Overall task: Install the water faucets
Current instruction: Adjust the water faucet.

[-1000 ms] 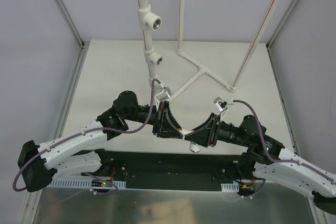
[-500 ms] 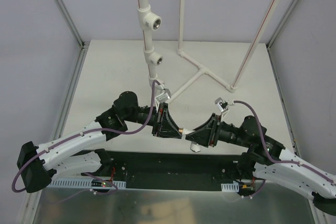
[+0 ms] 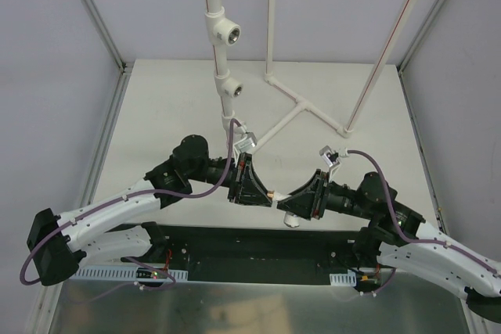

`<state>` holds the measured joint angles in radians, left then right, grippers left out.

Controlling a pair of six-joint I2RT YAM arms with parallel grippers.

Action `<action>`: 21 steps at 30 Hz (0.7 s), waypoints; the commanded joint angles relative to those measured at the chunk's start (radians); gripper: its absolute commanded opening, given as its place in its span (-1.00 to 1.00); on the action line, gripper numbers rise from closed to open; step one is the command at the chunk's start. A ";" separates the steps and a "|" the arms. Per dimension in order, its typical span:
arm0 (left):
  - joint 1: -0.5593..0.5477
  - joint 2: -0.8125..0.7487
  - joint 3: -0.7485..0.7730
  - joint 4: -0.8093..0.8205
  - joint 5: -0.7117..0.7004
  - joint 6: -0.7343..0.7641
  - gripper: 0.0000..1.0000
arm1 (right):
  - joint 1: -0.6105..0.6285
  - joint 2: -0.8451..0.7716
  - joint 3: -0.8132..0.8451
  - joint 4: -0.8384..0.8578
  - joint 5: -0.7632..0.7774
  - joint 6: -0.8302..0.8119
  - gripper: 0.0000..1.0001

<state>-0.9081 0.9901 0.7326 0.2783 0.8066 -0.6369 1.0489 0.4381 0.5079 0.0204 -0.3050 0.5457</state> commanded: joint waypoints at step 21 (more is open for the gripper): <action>0.115 -0.014 -0.075 -0.016 -0.122 0.011 -0.33 | 0.014 -0.059 0.064 -0.043 0.082 -0.010 -1.00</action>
<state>-0.8673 1.0218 0.6876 0.3309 0.8165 -0.6594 1.0428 0.4007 0.5026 -0.0154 -0.2352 0.5411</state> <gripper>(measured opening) 0.242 0.346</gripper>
